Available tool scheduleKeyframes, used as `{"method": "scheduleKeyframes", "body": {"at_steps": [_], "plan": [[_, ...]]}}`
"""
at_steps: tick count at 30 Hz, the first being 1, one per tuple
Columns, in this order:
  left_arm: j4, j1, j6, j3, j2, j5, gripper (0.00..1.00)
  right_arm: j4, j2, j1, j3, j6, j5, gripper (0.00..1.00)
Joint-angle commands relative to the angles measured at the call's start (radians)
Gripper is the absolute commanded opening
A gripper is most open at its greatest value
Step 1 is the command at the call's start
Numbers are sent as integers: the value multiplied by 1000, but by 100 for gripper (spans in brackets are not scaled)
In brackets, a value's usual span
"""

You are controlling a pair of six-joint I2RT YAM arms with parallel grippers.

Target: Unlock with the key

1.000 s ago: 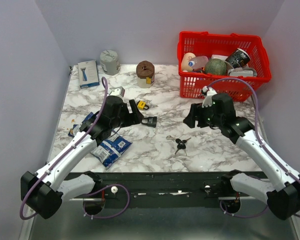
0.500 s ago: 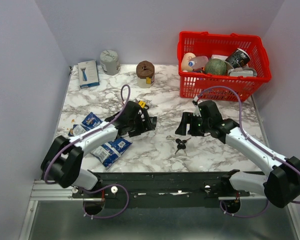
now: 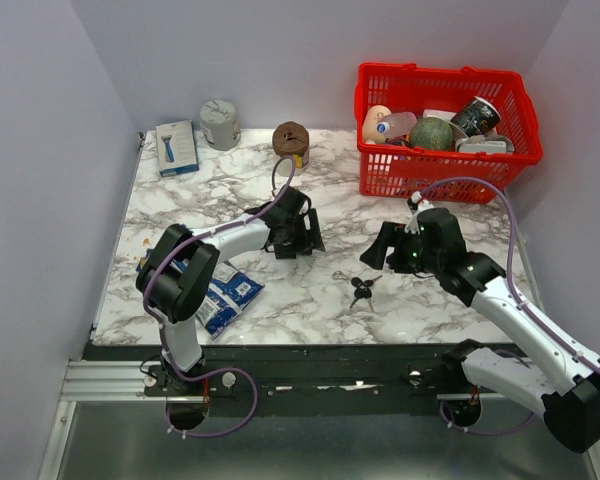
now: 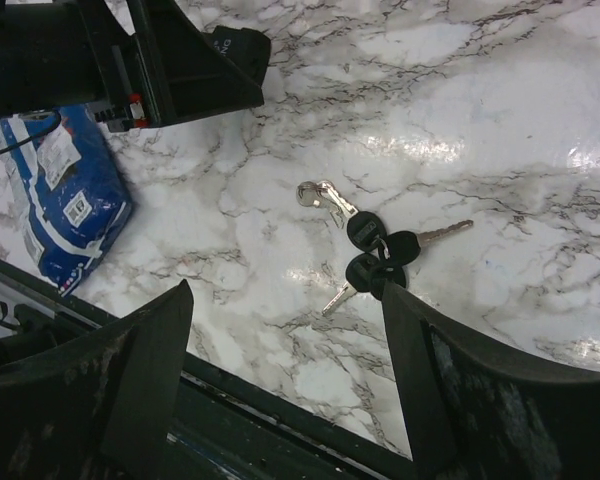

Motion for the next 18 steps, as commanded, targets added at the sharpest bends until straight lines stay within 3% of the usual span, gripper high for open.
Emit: {"method": "scheduleKeyframes", "body": {"at_steps": [1, 8, 18], "plan": [[-118, 5, 98, 82, 59, -108, 91, -50, -67, -6, -27, 25, 69, 85], [-115, 7, 147, 236, 154, -109, 91, -98, -134, -6, -45, 36, 100, 86], [-186, 3, 161, 280, 174, -157, 91, -102, -122, -6, -56, 44, 97, 87]]}}
